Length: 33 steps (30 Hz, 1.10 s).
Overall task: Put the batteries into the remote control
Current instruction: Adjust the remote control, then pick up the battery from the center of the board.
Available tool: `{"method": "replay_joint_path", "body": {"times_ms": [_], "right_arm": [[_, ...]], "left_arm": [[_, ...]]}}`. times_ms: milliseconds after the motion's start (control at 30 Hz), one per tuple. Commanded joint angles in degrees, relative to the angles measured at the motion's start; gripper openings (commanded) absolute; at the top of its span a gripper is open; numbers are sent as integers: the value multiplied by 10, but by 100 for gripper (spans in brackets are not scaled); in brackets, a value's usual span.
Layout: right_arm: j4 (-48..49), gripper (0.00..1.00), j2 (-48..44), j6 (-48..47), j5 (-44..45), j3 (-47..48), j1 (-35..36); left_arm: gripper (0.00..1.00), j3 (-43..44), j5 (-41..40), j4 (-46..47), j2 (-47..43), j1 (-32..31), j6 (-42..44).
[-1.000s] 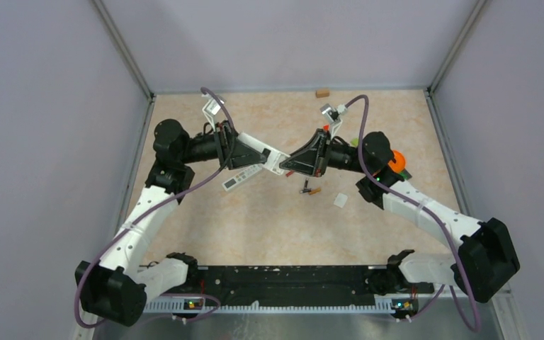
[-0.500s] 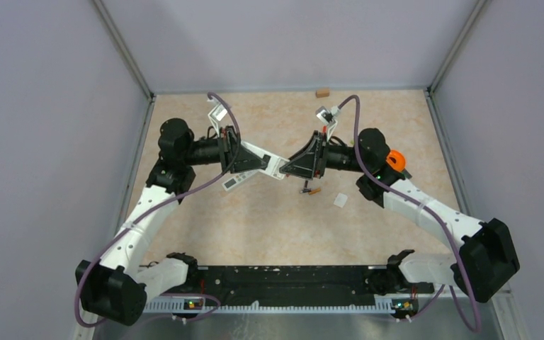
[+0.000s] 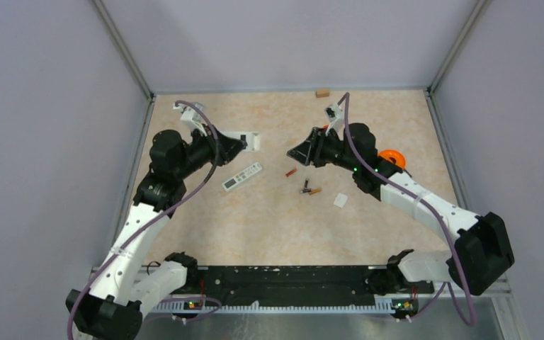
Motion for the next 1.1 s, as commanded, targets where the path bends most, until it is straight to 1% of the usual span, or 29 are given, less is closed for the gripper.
{"method": "replay_joint_path", "body": {"times_ms": [0,100,167,200,333,433,467,533,600,667,700,767,800,833,867,967,1000,1067], "right_arm": [[-118,40,64,-21,156,52,9],[-184,36,120,-5,214,97,13],[-244,34,160,46,280,136,15],[-256,35,176,72,294,145,19],[-240,38,235,124,361,169,64],[-284,38,299,153,390,222,83],[-302,38,315,157,402,235,88],[-297,38,334,141,426,243,99],[-243,38,339,69,414,230,102],[-205,39,343,-43,387,227,102],[-194,41,343,-118,356,230,101],[-201,45,348,-263,266,242,100],[-221,46,353,-316,234,251,100],[-238,47,357,-363,222,258,98],[-252,47,364,-406,210,264,93],[-298,47,390,-487,152,288,71],[-312,47,401,-509,149,298,66],[-334,47,416,-544,178,317,65]], "left_arm": [[0,-22,-193,-7,-43,1,25],[0,-37,-206,5,-60,1,21],[0,-49,-223,11,-70,1,14],[0,-56,-229,16,-75,1,10],[0,-72,-243,21,-82,1,2],[0,-76,-242,21,-85,1,-2],[0,-78,-242,21,-87,1,-3],[0,-82,-243,20,-93,1,-3],[0,-83,-246,16,-98,1,2],[0,-81,-253,8,-104,1,8],[0,-79,-257,2,-106,1,12],[0,-72,-264,-11,-112,1,12],[0,-69,-268,-16,-115,1,10],[0,-68,-267,-16,-119,1,10],[0,-67,-265,-14,-122,1,11],[0,-62,-258,-15,-123,1,12],[0,-58,-257,-18,-122,1,13],[0,-52,-256,-26,-121,1,13]]}}
